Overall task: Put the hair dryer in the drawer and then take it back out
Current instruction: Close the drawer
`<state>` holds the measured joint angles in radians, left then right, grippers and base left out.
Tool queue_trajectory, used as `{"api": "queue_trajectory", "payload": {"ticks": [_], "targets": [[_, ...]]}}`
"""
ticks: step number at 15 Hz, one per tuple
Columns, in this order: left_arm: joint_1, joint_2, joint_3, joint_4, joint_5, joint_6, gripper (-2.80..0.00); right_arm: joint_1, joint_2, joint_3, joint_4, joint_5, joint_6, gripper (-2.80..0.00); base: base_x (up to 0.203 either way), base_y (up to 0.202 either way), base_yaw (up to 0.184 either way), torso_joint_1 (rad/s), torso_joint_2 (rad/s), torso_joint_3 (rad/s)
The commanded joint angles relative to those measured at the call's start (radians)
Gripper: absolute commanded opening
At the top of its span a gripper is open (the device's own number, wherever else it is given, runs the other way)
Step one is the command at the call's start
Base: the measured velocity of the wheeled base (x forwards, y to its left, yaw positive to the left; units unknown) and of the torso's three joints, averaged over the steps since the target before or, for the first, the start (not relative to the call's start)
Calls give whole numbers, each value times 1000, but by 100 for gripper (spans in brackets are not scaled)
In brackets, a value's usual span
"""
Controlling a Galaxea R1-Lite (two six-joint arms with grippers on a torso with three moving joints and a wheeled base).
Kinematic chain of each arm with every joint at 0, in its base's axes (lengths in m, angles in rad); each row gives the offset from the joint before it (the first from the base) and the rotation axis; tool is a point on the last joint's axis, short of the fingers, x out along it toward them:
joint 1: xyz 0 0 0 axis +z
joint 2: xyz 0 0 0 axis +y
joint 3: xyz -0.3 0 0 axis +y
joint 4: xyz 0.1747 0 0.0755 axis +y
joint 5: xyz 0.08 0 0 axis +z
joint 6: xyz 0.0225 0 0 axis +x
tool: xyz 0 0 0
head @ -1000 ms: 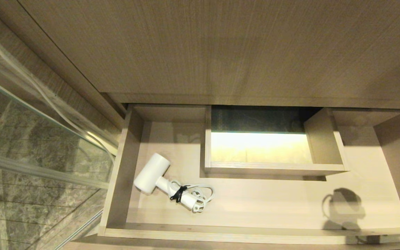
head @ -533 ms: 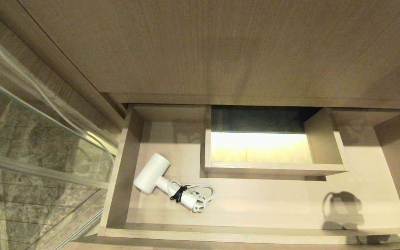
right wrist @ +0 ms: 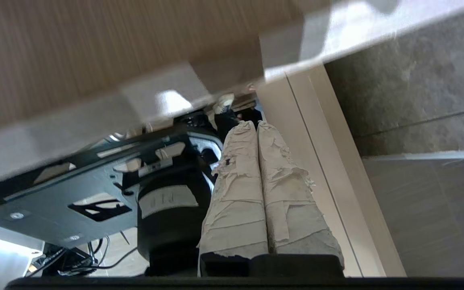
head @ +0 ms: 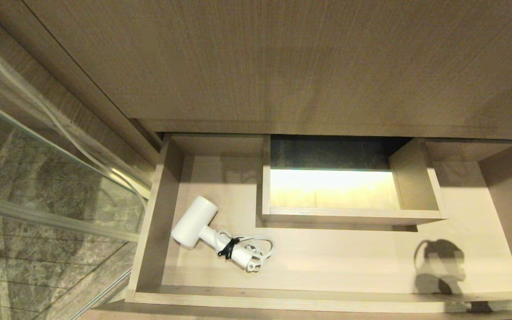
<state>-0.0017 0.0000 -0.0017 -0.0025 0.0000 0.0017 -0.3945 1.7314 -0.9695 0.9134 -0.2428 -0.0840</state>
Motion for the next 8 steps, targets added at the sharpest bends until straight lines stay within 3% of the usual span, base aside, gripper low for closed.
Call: {"api": "queue_trajectory", "payload": {"ticks": [1, 4, 8], "targets": [[0, 0, 0, -1, 0, 0, -280, -1, 52, -19, 12, 2, -11, -280, 0, 0, 0, 0, 0, 0], [0, 1, 0, -1, 0, 0, -280, -6, 70, -28, 16, 5, -77, -280, 0, 0, 0, 0, 0, 0], [0, 0, 0, -1, 0, 0, -280, -6, 94, -29, 27, 5, -91, -280, 0, 0, 0, 0, 0, 0]]}}
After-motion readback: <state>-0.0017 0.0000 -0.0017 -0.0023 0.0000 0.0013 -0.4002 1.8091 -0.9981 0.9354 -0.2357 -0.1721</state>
